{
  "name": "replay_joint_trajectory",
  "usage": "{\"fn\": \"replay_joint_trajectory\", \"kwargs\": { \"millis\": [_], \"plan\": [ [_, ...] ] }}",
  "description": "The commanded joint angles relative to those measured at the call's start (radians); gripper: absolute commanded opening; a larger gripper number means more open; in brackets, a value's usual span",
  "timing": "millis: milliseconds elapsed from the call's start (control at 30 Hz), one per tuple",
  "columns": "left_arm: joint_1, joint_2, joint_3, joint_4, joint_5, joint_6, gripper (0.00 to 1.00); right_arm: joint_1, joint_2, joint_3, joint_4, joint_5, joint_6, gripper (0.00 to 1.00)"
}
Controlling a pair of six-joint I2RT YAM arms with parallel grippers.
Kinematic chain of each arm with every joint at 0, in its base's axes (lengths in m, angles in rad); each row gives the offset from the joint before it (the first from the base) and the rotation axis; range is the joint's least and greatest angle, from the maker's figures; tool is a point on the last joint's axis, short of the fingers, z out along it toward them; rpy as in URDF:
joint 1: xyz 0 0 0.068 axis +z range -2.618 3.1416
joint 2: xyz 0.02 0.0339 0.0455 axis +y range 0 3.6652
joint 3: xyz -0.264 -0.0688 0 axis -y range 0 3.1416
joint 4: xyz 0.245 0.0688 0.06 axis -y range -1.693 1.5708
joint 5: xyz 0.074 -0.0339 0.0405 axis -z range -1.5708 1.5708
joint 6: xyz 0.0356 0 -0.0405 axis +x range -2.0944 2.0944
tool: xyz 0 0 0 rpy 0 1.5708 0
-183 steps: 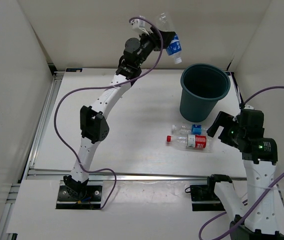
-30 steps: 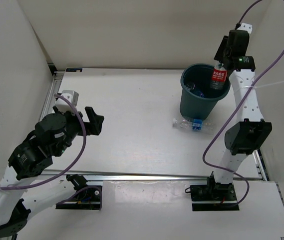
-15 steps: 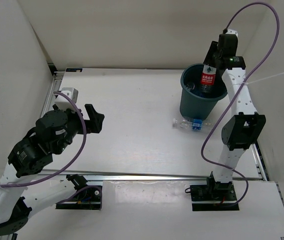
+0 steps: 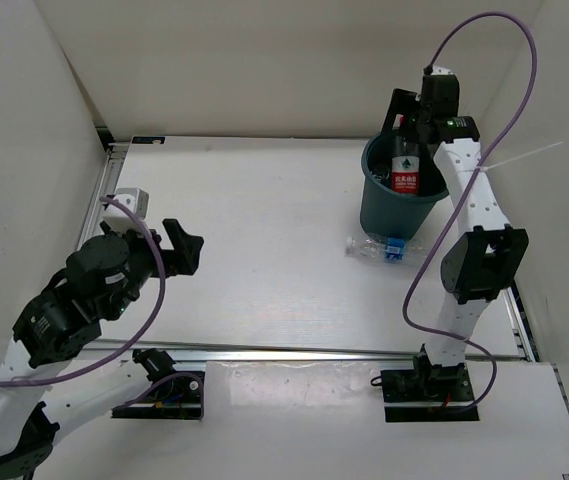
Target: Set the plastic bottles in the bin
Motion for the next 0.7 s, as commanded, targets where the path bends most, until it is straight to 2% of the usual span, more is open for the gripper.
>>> {"fn": "replay_joint_trajectory", "kwargs": {
  "millis": [0, 167, 267, 333, 400, 433, 500, 533, 567, 667],
  "plan": [
    [-0.006, -0.040, -0.027, 0.044, -0.032, -0.027, 1.00, 0.007, -0.081, -0.014, 0.022, 0.001, -0.022, 1.00],
    [-0.006, -0.050, -0.038, 0.044, -0.011, -0.017, 1.00, 0.026, -0.172, -0.014, 0.010, 0.082, -0.044, 1.00],
    [-0.006, -0.050, -0.064, 0.035, 0.000, -0.017, 1.00, 0.055, -0.280, -0.027, -0.001, -0.071, -0.067, 1.00],
    [-0.006, -0.050, -0.090, 0.035, 0.012, -0.017, 1.00, 0.099, -0.348, -0.128, -0.001, -0.195, -0.109, 1.00],
    [-0.006, -0.060, -0.115, 0.050, 0.012, -0.017, 1.00, 0.235, -0.449, -0.228, -0.001, -0.169, -0.235, 1.00],
    [-0.006, -0.071, -0.135, 0.067, 0.023, -0.017, 1.00, 0.350, -0.483, -0.339, -0.001, -0.150, -0.283, 1.00],
    [-0.006, -0.082, -0.148, 0.079, 0.023, -0.017, 1.00, 0.464, -0.572, -0.450, -0.030, -0.096, -0.413, 1.00],
    [-0.006, -0.082, -0.149, 0.079, 0.023, -0.017, 1.00, 0.562, -0.594, -0.506, -0.047, -0.084, -0.447, 1.00],
    [-0.006, -0.082, -0.159, 0.089, 0.023, -0.007, 1.00, 0.607, -0.621, -0.603, -0.089, -0.067, -0.468, 1.00],
    [-0.006, -0.091, -0.201, 0.098, 0.000, -0.007, 1.00, 0.723, -0.609, -0.733, -0.186, 0.024, -0.464, 1.00]
  ]
}}
